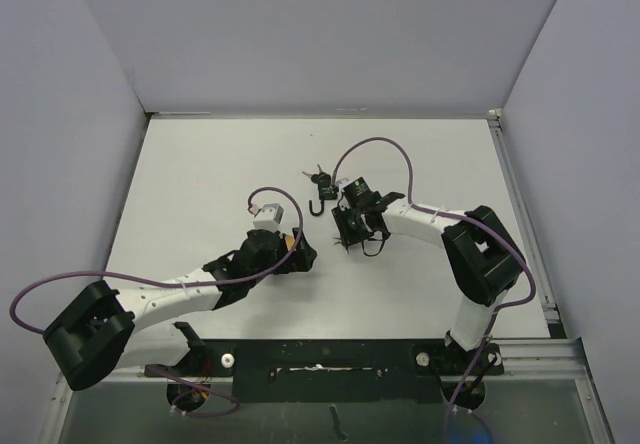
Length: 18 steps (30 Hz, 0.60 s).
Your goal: Unlock with the key
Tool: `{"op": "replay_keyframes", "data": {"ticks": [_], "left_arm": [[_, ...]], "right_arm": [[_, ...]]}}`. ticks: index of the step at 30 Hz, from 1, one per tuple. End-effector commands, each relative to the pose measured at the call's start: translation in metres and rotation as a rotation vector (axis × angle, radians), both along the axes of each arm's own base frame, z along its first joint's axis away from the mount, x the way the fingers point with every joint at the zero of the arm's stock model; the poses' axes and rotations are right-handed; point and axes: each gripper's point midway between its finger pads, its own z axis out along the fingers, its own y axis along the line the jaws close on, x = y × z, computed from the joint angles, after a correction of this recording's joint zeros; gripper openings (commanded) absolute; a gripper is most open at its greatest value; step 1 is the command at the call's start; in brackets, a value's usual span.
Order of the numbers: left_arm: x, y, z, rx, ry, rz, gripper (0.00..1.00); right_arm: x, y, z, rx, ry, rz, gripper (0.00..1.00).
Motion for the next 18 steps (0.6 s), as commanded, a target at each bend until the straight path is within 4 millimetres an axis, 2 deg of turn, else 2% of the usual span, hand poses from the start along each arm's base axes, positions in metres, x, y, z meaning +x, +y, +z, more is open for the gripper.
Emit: {"op": "replay_keyframes", "data": {"ticks": [1, 6, 14, 18], "left_arm": [[0.007, -0.007, 0.012, -0.046, -0.037, -0.002, 0.98], [0.007, -0.007, 0.014, -0.049, -0.041, -0.003, 0.98], [0.008, -0.013, 0.013, -0.057, -0.047, -0.025, 0.98], [0.008, -0.016, 0.012, -0.059, -0.043, -0.032, 0.98]], "right_arm": [[0.014, 0.008, 0.014, 0.028, -0.049, -0.007, 0.26], [0.016, 0.009, 0.021, 0.040, -0.064, -0.010, 0.22], [0.018, 0.009, 0.044, 0.075, -0.118, -0.019, 0.17], [0.018, 0.007, 0.046, 0.071, -0.120, -0.018, 0.15]]}}
